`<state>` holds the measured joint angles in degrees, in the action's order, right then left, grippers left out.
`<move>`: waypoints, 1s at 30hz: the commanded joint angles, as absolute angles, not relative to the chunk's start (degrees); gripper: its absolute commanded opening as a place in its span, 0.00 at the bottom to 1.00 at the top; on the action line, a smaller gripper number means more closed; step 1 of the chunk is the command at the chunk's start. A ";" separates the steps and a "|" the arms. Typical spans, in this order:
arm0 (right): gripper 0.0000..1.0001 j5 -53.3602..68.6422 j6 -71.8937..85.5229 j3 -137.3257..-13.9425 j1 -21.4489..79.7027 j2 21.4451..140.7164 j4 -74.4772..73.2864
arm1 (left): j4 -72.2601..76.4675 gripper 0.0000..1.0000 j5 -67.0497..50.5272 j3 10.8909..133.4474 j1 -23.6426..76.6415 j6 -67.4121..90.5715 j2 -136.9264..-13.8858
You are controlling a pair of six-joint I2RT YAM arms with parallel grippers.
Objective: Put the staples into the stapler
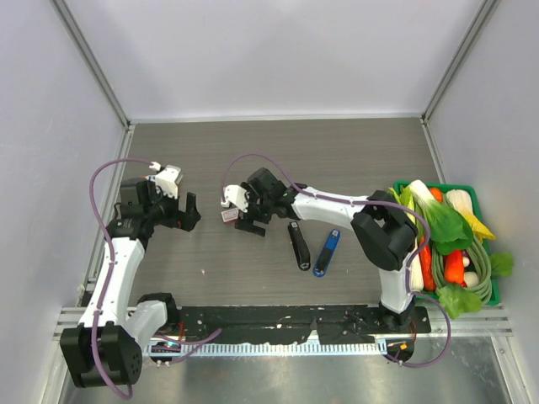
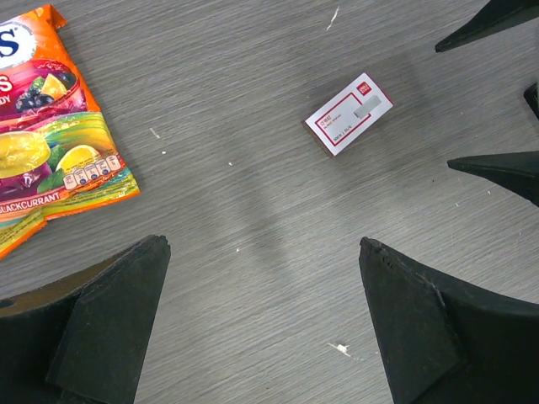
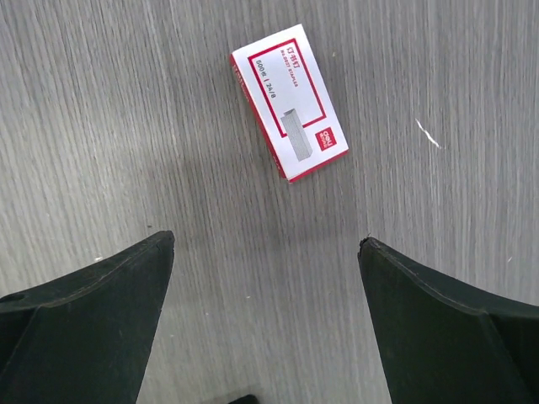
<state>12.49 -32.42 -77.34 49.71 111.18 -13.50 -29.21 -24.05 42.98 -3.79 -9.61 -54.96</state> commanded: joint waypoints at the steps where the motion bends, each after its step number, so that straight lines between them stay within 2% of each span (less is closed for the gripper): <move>1: 0.96 13.18 -44.20 -81.20 49.57 114.07 -16.25 | -25.67 1.00 -23.91 42.71 -4.04 -9.49 -54.66; 8: 0.97 13.79 -53.77 -89.28 49.13 118.29 -25.56 | -25.32 1.00 -22.94 42.45 -4.13 -9.49 -55.11; 12: 0.97 14.85 -59.49 -94.82 48.96 121.11 -35.75 | -25.40 1.00 -22.33 42.36 -4.22 -9.58 -55.02; 21: 0.97 16.52 -63.72 -102.82 47.90 124.98 -40.33 | -25.05 1.00 -22.50 42.19 -4.66 -9.76 -54.84; 30: 0.97 24.69 -65.39 -112.49 47.02 130.69 -46.49 | -25.14 1.00 -22.59 42.27 -5.54 -9.58 -54.49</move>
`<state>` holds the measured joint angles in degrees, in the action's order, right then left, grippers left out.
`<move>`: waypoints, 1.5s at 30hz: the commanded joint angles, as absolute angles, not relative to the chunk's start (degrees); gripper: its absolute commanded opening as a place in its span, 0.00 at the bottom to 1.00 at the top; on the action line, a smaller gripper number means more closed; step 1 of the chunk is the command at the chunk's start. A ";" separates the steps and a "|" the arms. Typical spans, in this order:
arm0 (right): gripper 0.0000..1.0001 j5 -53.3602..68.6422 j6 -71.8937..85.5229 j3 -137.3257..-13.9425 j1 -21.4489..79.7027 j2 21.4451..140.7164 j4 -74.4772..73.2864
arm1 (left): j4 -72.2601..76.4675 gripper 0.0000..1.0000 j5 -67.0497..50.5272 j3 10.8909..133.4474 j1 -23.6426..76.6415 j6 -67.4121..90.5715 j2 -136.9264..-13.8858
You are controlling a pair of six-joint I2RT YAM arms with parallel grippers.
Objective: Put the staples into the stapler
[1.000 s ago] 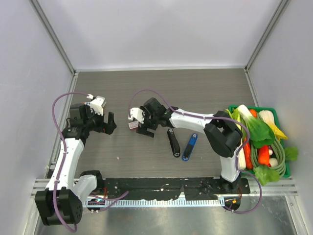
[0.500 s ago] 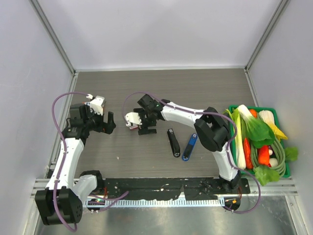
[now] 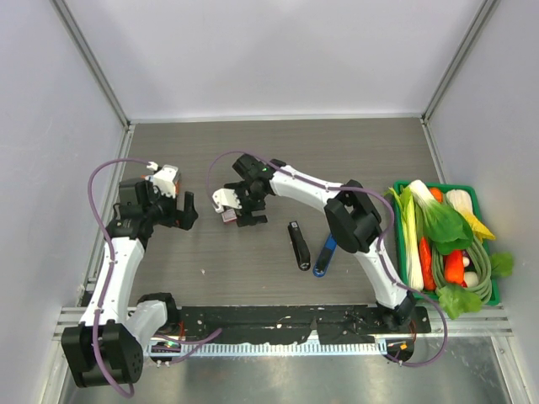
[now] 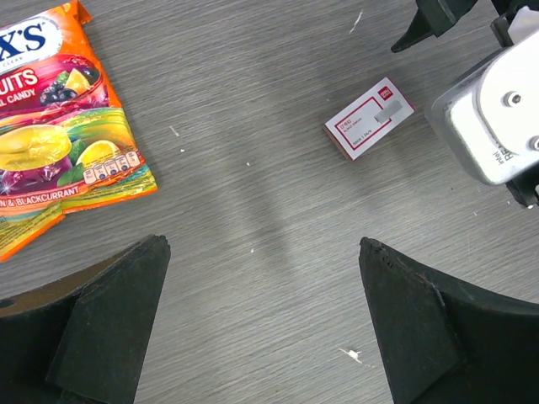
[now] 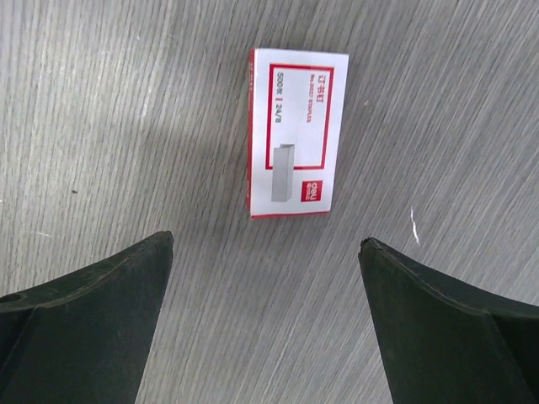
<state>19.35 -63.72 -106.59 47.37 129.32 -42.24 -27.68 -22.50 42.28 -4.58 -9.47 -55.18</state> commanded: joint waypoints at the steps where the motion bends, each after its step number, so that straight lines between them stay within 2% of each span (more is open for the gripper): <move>1: 0.97 25.39 -65.04 -113.28 47.11 131.30 -46.84 | -25.22 1.00 -22.59 42.28 -5.71 -9.67 -54.58; 13: 0.96 32.51 -63.98 -123.83 45.18 139.30 -52.11 | -25.75 1.00 -23.20 42.54 -6.50 -10.02 -55.28; 19: 0.96 36.29 -61.70 -125.16 43.16 140.62 -52.73 | -25.58 1.00 -23.03 42.54 -6.59 -10.20 -55.37; 29: 0.85 37.88 -58.10 -124.90 42.89 142.29 -53.09 | -25.49 1.00 -23.11 42.45 -6.59 -10.37 -55.63; 42: 0.86 41.57 -55.72 -125.33 42.89 143.52 -51.07 | -25.66 1.00 -23.03 42.45 -6.59 -10.37 -55.55; 45: 0.84 41.22 -54.76 -125.33 42.98 143.70 -50.19 | -25.75 1.00 -23.20 42.54 -6.59 -10.37 -55.72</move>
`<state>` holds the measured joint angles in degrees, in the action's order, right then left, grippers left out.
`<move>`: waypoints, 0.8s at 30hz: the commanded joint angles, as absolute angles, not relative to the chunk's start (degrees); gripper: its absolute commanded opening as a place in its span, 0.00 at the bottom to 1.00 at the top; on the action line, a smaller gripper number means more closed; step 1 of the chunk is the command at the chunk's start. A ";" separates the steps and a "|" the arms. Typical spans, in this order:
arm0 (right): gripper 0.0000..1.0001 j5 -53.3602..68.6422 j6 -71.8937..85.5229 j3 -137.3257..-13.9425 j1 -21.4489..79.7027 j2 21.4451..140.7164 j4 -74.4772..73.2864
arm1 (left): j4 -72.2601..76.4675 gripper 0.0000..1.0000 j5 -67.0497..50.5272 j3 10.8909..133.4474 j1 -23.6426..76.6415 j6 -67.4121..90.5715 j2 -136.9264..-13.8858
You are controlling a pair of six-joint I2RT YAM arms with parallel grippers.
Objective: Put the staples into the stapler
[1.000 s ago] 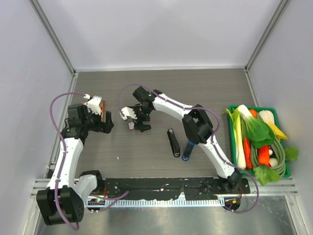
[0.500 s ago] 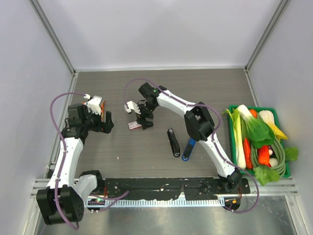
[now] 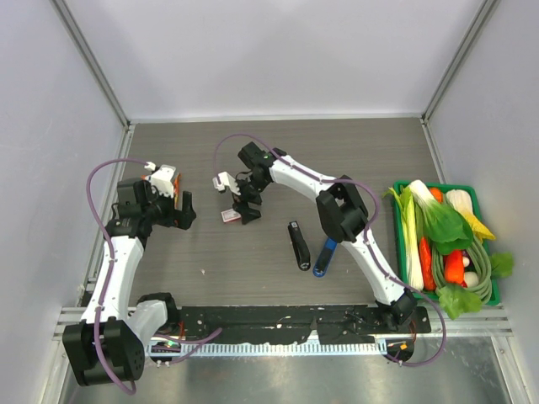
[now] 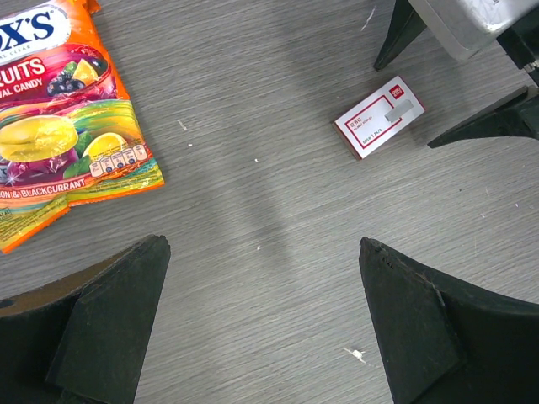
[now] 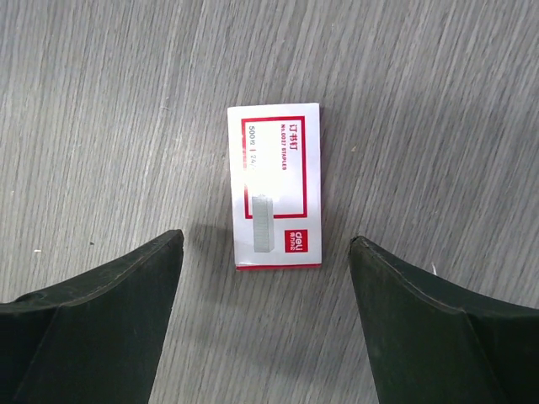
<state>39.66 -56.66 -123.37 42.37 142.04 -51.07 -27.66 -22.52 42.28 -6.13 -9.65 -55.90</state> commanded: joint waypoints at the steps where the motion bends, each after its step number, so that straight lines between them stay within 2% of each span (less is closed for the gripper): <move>1: 0.82 40.96 -54.67 -125.25 42.98 143.88 -50.10 | -25.84 1.00 -23.29 42.54 -6.68 -10.46 -55.81; 15: 0.74 35.42 -53.61 -121.73 44.56 143.53 -46.14 | -25.93 1.00 -23.47 42.63 -6.59 -10.63 -56.08; 24: 0.63 32.17 -55.81 -116.11 45.18 141.16 -44.21 | -25.84 1.00 -23.64 42.54 -6.68 -10.63 -56.16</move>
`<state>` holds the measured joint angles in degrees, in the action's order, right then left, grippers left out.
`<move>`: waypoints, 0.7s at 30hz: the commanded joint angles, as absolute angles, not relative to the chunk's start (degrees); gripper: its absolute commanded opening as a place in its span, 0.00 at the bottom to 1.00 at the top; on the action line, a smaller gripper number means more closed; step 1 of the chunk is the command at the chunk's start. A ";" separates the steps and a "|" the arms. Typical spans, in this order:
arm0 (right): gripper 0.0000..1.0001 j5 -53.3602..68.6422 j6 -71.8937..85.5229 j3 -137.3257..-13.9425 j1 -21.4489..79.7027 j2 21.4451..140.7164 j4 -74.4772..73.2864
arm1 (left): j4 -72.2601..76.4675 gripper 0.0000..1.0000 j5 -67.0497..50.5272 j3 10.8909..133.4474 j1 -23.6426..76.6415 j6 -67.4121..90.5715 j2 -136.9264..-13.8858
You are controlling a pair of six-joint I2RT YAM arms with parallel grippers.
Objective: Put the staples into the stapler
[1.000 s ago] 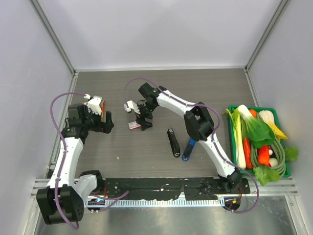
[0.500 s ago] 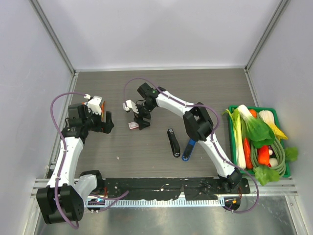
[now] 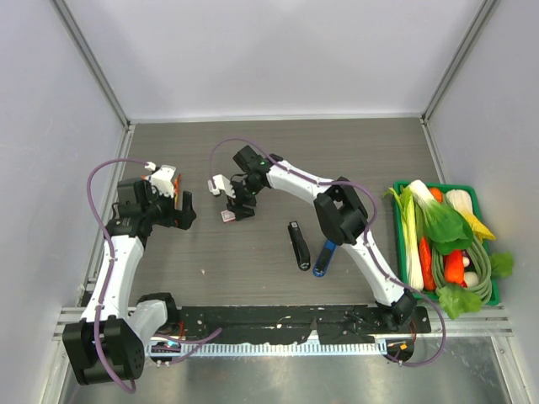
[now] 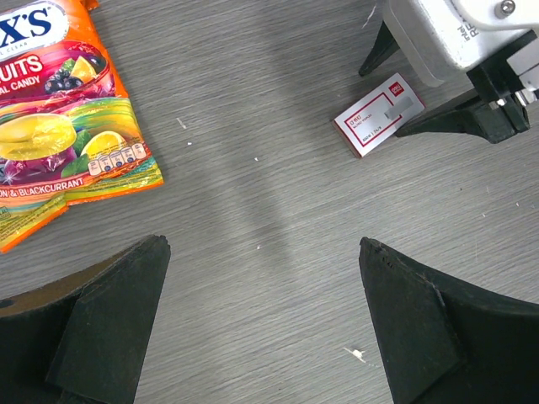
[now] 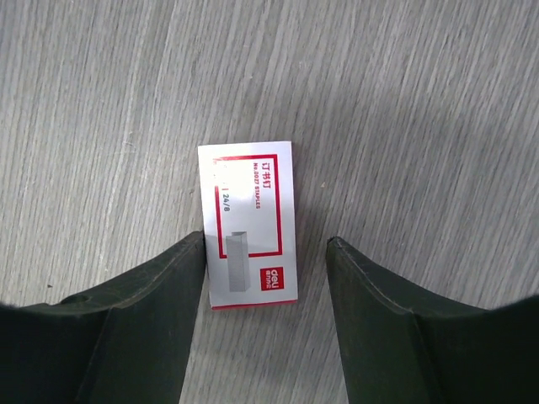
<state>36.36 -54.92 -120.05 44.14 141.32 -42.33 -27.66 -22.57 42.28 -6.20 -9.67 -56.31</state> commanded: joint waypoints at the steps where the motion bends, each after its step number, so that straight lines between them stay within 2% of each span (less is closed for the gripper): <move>1: 0.63 31.91 -56.07 -115.67 45.44 140.63 -44.12 | -26.01 1.00 -23.73 42.54 -6.68 -10.63 -56.16; 6: 0.59 30.41 -57.39 -112.42 45.62 138.96 -43.51 | -25.93 1.00 -23.82 42.54 -6.68 -10.64 -56.43; 7: 0.49 30.32 -57.57 -111.89 45.70 138.78 -43.07 | -25.93 1.00 -23.91 42.63 -6.68 -10.63 -56.43; 9: 0.43 29.88 -57.48 -110.93 45.79 137.99 -42.98 | -25.75 1.00 -23.99 42.63 -6.68 -10.63 -56.60; 21: 0.43 31.46 -50.02 -102.06 45.27 129.30 -36.84 | -24.17 1.00 -26.45 45.17 -6.59 -8.44 -60.81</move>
